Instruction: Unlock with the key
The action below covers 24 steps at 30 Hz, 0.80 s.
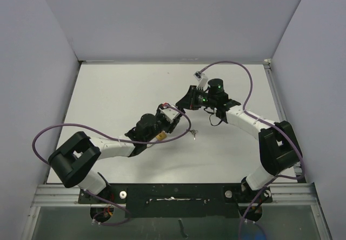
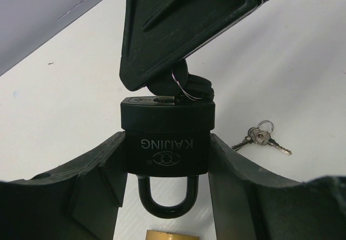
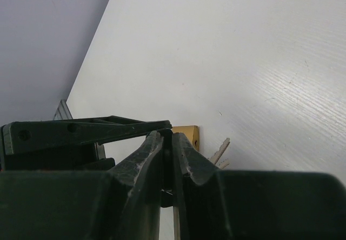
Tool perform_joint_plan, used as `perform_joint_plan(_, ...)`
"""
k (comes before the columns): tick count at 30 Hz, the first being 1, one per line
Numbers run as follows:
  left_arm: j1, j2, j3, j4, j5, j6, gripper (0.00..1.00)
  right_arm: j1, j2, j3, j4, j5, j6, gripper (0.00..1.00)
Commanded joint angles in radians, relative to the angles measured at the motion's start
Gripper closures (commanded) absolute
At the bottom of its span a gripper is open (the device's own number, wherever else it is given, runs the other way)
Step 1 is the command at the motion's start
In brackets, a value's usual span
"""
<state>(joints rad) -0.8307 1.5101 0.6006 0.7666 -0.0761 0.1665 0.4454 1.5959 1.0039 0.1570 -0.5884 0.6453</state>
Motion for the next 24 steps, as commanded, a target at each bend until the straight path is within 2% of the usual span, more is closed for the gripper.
perform_joint_plan(1, -0.051, -0.033, 0.11, 0.448, 0.051, -0.018, 1.0, 0.024, 0.035, -0.022, -0.036, -0.005, 0.001, 1.0)
perform_joint_plan(11, -0.075, -0.028, 0.132, 0.418, -0.015, -0.007, 1.0, 0.024, 0.04, -0.014, -0.044, -0.001, 0.006, 1.0)
perform_joint_plan(16, -0.118, -0.012, 0.176, 0.376, -0.121, 0.021, 1.0, 0.022, 0.058, 0.014, -0.069, 0.002, 0.01, 1.0)
perform_joint_plan(21, -0.184, 0.024, 0.251, 0.35, -0.334, 0.079, 1.0, 0.021, 0.086, 0.052, -0.113, 0.002, 0.023, 1.0)
perform_joint_plan(24, -0.224, 0.056, 0.279, 0.37, -0.387, 0.135, 1.0, 0.021, 0.104, 0.075, -0.139, 0.004, 0.035, 1.0)
